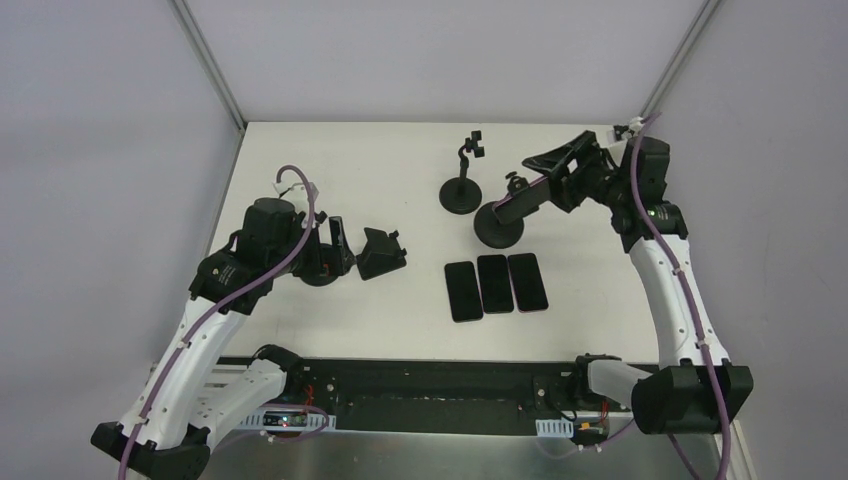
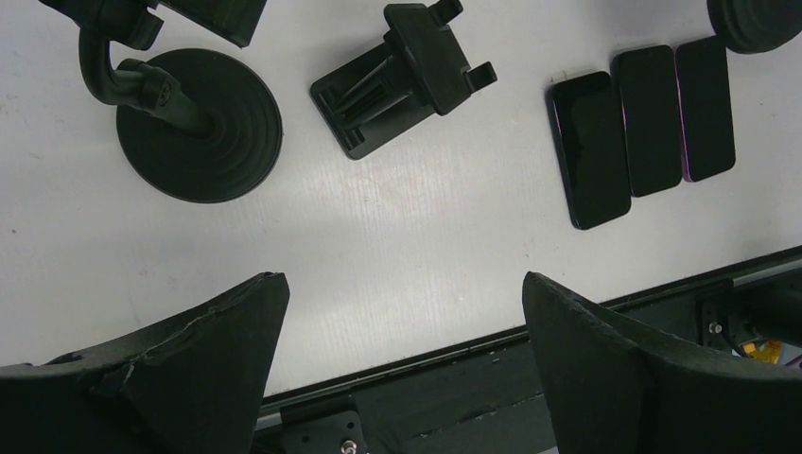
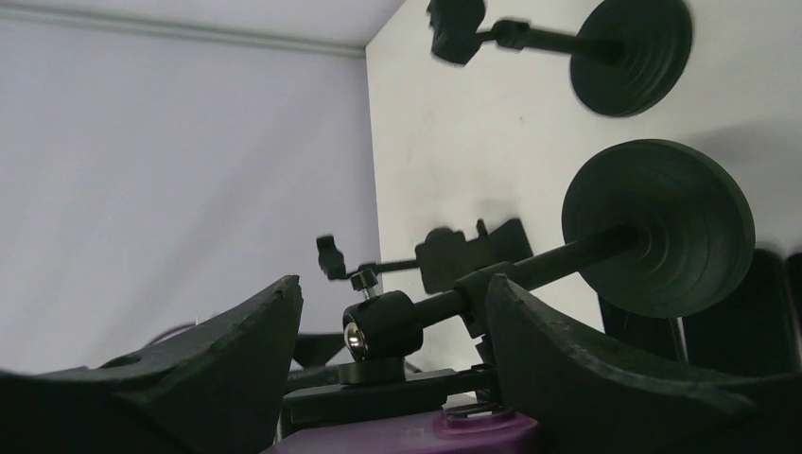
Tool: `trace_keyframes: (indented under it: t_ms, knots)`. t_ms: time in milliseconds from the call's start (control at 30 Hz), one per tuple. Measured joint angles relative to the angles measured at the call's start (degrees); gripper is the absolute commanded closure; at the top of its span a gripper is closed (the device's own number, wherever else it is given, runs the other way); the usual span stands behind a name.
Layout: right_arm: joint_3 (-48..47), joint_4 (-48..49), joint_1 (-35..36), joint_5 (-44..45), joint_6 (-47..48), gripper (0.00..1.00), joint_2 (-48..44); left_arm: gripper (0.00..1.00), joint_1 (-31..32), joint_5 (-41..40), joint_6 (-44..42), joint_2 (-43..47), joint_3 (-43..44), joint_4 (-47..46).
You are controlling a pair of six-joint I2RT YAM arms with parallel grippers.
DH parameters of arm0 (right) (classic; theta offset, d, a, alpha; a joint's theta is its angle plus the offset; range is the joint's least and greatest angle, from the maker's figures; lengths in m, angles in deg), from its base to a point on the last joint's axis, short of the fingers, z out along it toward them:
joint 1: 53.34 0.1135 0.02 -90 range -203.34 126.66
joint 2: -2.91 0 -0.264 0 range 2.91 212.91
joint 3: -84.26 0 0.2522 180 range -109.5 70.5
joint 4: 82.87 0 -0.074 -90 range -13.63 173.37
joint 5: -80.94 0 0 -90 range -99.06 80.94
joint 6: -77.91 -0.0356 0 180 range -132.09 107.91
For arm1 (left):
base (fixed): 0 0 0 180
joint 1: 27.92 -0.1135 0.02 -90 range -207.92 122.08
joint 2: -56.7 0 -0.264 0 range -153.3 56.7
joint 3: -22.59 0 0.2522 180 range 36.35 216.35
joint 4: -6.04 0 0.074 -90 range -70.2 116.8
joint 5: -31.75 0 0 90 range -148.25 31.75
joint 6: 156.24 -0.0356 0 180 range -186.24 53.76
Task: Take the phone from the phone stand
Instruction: Place the phone stand with the phone at the center of the board.
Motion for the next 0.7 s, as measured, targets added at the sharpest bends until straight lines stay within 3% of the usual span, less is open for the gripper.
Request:
trace_keyframes:
  t_ms: [333, 700]
  knots:
    - [-1.25, -0.48, 17.05, -1.03, 0.85, 0.60, 2.16, 0.01, 0.00, 0.04, 0.31, 1.31, -1.51, -1.01]
    - [-2.86, -2.58, 31.30, -0.94, 5.84, 0.62, 7.34, 0.01, 0.00, 0.02, 0.42, 1.75, -1.95, -1.11]
